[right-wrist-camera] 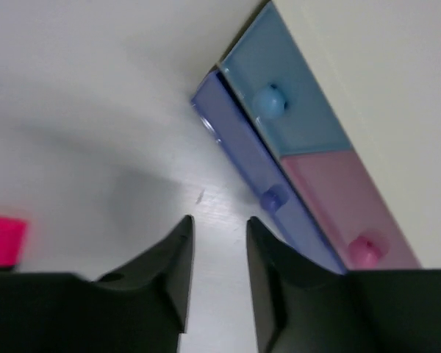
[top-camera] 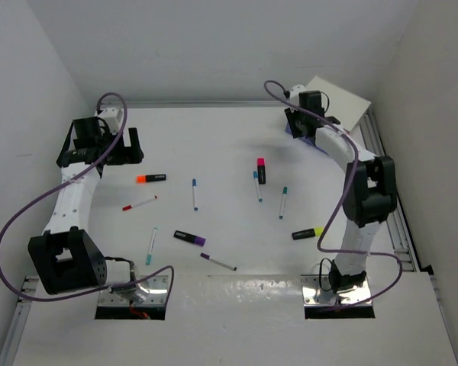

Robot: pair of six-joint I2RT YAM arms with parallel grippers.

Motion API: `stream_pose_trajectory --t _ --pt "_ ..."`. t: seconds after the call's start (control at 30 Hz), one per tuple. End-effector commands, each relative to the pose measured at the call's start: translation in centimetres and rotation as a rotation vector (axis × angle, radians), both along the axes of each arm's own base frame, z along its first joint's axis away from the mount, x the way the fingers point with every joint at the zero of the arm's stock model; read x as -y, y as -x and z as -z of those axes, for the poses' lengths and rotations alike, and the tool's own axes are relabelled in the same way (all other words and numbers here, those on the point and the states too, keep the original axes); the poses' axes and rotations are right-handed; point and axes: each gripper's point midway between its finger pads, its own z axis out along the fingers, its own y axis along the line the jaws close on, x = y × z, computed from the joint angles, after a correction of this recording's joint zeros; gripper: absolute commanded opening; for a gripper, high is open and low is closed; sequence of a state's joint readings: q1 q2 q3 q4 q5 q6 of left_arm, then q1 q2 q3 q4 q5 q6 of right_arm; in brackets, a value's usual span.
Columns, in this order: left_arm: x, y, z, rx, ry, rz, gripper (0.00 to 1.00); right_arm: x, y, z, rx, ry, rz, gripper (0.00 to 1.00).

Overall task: Sort the stationery into containers
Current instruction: Close the drawer in the storage box, then open the drawer in the storage box.

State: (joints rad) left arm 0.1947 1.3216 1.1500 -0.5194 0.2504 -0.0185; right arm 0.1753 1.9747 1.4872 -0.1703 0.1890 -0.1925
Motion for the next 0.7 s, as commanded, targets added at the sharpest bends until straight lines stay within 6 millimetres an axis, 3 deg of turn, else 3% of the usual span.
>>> stream_pose_trajectory --t 0.0,0.03,0.13,0.3,0.53,0.67 --pt "0.7 0.2 -1.8 0.072 0.018 -0.004 1.0 -1.4 3.5 -4.4 -0.023 -0.271 0.098 0.38" --pt "0.8 0.4 -1.9 0.078 0.025 -0.006 1.0 -0.7 4.2 -5.5 -0.005 -0.312 0.154 0.43" --pt "1.0 0.8 -2.5 0.111 0.049 -0.028 1.0 1.6 7.7 -4.1 -0.017 -0.396 0.398 0.48" --pt "1.1 0.6 -2.7 0.144 0.082 -0.058 1.0 5.0 9.8 -3.2 0.097 -0.461 0.727 0.51" --pt "1.1 0.5 -2.3 0.136 0.103 -0.069 0.99 7.7 7.4 -4.8 0.248 -0.423 0.875 0.5" --pt "1.1 0.1 -2.4 0.135 0.104 -0.072 0.99 8.8 6.0 -4.0 0.283 -0.415 0.922 0.5"
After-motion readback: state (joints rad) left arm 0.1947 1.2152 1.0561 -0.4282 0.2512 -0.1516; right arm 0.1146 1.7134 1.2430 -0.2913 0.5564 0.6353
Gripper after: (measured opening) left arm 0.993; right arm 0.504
